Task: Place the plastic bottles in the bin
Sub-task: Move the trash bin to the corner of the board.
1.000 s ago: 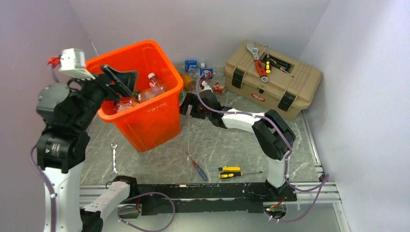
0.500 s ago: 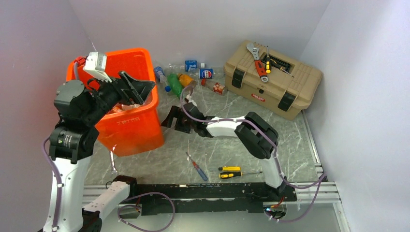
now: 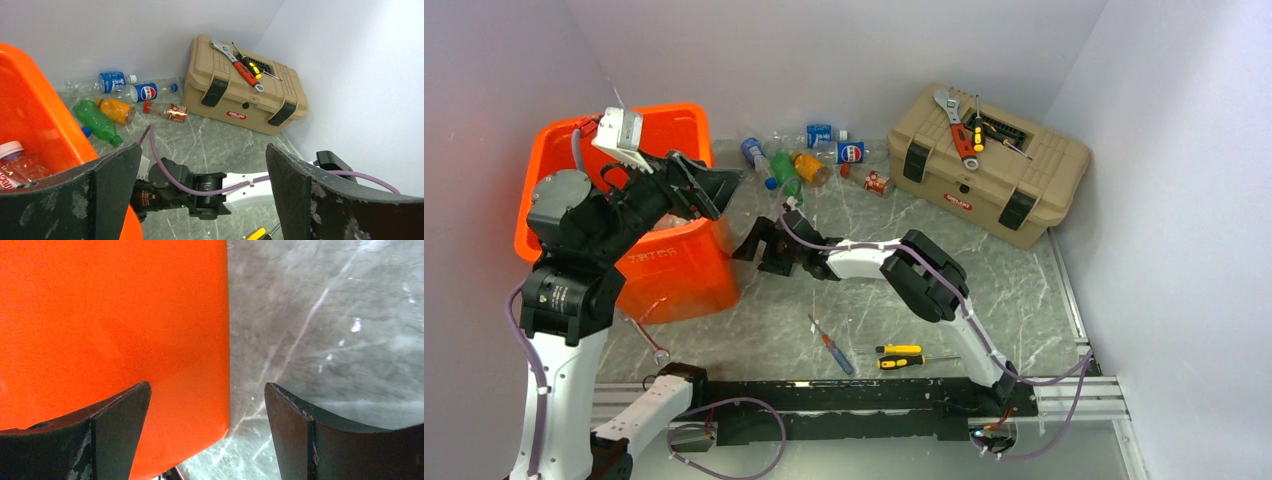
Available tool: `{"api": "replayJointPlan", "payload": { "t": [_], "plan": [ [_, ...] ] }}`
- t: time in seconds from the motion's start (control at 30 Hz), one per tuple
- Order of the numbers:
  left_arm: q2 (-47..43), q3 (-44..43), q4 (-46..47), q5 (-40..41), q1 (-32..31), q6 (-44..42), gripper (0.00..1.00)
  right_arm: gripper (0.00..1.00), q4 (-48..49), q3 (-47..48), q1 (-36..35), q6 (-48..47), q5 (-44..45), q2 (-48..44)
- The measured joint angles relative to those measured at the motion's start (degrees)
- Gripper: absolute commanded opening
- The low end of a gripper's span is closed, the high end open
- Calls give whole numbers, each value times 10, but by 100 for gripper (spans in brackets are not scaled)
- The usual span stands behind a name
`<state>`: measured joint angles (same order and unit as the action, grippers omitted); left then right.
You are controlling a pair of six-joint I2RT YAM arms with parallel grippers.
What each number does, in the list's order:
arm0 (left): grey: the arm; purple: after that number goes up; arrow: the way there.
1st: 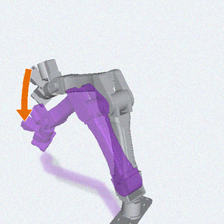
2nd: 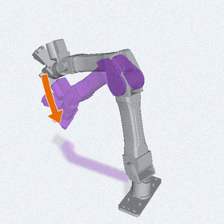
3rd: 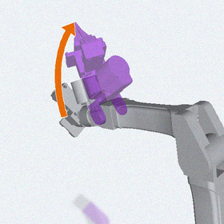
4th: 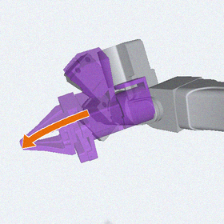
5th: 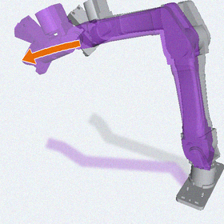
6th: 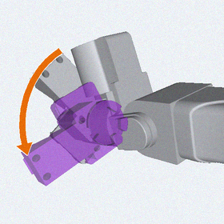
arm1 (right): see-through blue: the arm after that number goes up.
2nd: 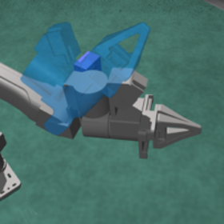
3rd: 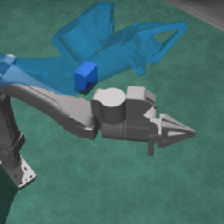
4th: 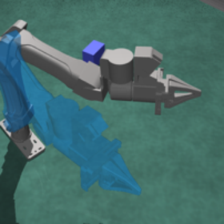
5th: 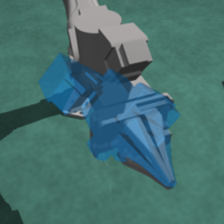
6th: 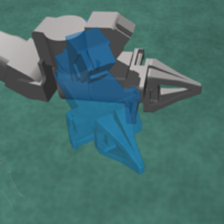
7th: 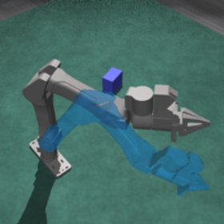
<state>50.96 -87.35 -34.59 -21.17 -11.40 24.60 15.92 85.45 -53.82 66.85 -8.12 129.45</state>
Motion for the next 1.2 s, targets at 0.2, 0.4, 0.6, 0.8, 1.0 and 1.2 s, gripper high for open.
{"api": "replayJointPlan", "payload": {
  "t": [0.2, 0.4, 0.6, 0.8, 1.0, 1.2],
  "plan": [
    [1, 0, 1, -5, -4, -9, 100, 90, 3, 10, 2, -16, -9, 4],
    [6, 7, 28, -74, -16, -12, 100, 93, -53, -96, 43, -106, 20, -124],
    [64, -21, 24, -119, -66, -25, 99, 95, -110, -158, 113, -261, 142, -332],
    [142, -56, -8, -69, -157, -54, 100, 95, -128, -202, 135, -360, 235, -419],
    [206, -110, -37, 114, -341, -117, 100, 96, -142, -299, 143, -375, 264, -452],
    [190, -11, -5, 328, -412, -134, 99, 97, -143, -361, 143, -376, 287, -497]
  ]
}}
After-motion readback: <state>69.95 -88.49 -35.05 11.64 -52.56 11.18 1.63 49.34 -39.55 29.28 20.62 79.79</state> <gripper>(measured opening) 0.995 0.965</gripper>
